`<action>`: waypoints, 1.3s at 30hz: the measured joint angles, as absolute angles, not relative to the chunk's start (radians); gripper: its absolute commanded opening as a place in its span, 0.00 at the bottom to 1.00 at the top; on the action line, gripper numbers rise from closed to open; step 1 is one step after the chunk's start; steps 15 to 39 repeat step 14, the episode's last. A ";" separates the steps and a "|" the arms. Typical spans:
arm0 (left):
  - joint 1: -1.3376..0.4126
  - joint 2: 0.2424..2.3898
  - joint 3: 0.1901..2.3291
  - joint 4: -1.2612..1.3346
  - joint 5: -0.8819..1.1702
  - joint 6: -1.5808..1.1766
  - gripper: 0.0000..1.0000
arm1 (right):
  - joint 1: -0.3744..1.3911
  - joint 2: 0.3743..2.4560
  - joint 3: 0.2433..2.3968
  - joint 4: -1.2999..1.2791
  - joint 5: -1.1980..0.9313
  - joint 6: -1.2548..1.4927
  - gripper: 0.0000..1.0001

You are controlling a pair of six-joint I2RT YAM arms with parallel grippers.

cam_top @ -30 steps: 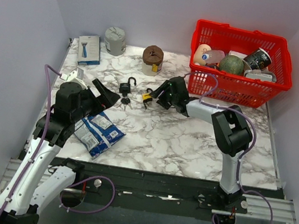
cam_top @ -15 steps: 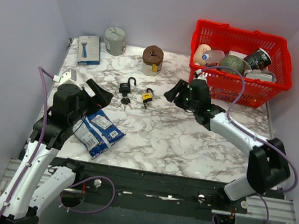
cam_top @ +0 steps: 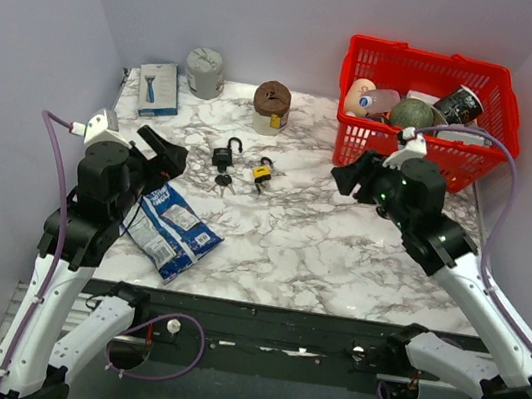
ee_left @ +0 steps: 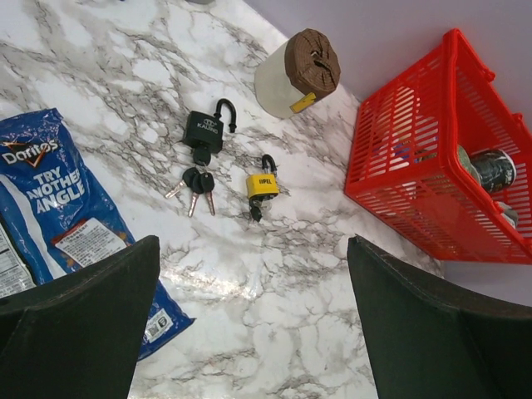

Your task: Unlock with the key

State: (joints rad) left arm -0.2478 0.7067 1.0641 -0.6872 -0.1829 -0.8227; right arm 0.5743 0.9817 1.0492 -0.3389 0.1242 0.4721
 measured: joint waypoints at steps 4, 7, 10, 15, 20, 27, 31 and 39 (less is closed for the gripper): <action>-0.248 0.712 1.064 -0.683 -0.182 -0.807 0.99 | 0.574 0.906 1.045 -0.362 0.165 0.479 0.69; -0.248 0.722 1.064 -0.674 -0.171 -0.796 0.99 | 0.574 0.875 1.019 -0.363 0.179 0.502 0.69; -0.248 0.730 1.064 -0.670 -0.163 -0.794 0.99 | 0.574 0.857 0.980 -0.369 0.183 0.530 0.69; -0.248 0.738 1.064 -0.667 -0.155 -0.793 0.99 | 0.574 0.842 0.955 -0.382 0.191 0.550 0.69; -0.248 0.738 1.064 -0.667 -0.155 -0.793 0.99 | 0.574 0.842 0.955 -0.382 0.191 0.550 0.69; -0.248 0.738 1.064 -0.667 -0.155 -0.793 0.99 | 0.574 0.842 0.955 -0.382 0.191 0.550 0.69; -0.248 0.738 1.064 -0.667 -0.155 -0.793 0.99 | 0.574 0.842 0.955 -0.382 0.191 0.550 0.69; -0.248 0.738 1.064 -0.667 -0.155 -0.793 0.99 | 0.574 0.842 0.955 -0.382 0.191 0.550 0.69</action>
